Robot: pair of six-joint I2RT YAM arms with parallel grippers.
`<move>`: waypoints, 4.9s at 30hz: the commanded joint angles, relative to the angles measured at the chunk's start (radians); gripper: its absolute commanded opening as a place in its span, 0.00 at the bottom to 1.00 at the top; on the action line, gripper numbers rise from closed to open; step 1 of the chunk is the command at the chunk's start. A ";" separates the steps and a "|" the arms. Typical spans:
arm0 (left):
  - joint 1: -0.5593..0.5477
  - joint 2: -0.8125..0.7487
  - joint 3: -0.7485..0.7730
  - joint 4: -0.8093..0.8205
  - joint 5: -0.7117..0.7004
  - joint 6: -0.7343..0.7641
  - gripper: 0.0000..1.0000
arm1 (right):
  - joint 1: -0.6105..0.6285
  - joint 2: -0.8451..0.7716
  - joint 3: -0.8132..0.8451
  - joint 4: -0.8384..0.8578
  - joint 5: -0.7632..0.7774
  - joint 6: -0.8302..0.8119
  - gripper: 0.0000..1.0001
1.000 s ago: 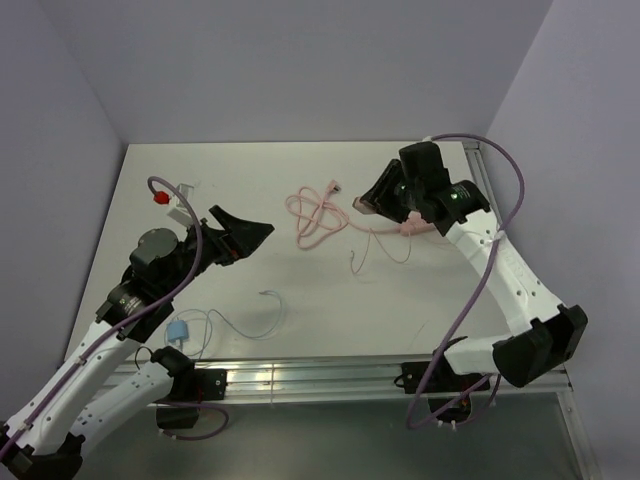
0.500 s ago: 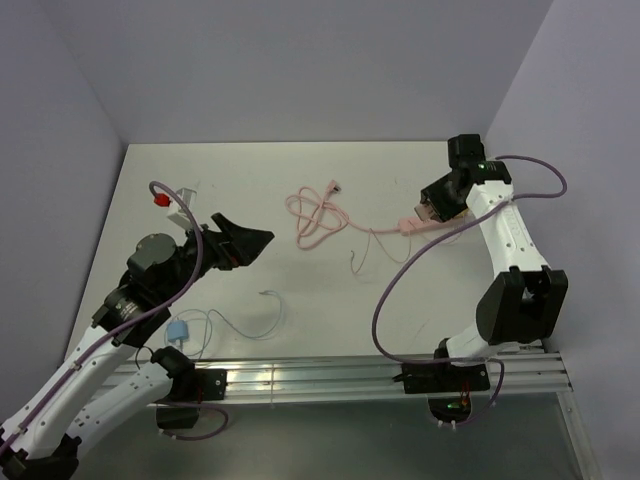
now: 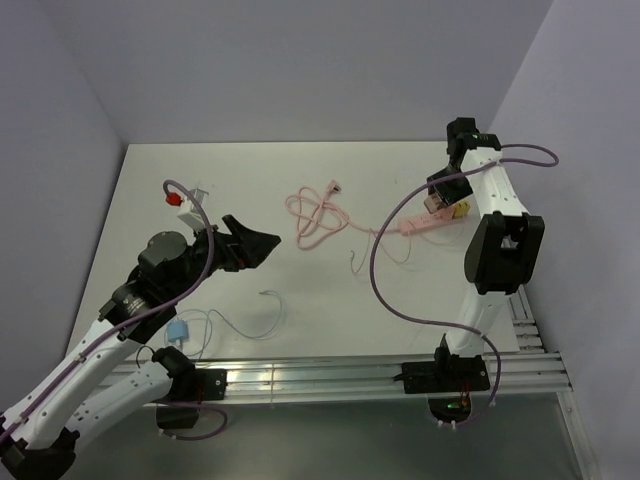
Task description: Insert the plug
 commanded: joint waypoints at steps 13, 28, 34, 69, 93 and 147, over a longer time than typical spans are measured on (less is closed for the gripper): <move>-0.004 0.042 0.030 0.037 0.005 0.004 1.00 | -0.056 0.072 0.012 -0.016 0.074 0.007 0.00; 0.002 0.053 0.035 0.036 0.006 0.007 1.00 | -0.064 0.132 0.032 0.010 0.083 0.027 0.00; 0.005 0.048 0.029 0.037 0.005 0.007 1.00 | -0.064 0.126 0.021 0.028 0.083 0.033 0.00; 0.014 0.055 0.021 0.042 0.012 0.004 0.99 | -0.044 0.258 0.127 -0.022 0.135 0.133 0.00; 0.027 0.051 0.024 0.034 0.038 -0.016 1.00 | 0.025 0.437 0.187 -0.242 0.472 0.102 0.00; 0.795 0.504 0.138 -0.900 -0.263 -0.378 0.96 | 0.812 -0.771 -0.718 0.459 -0.160 -0.431 0.88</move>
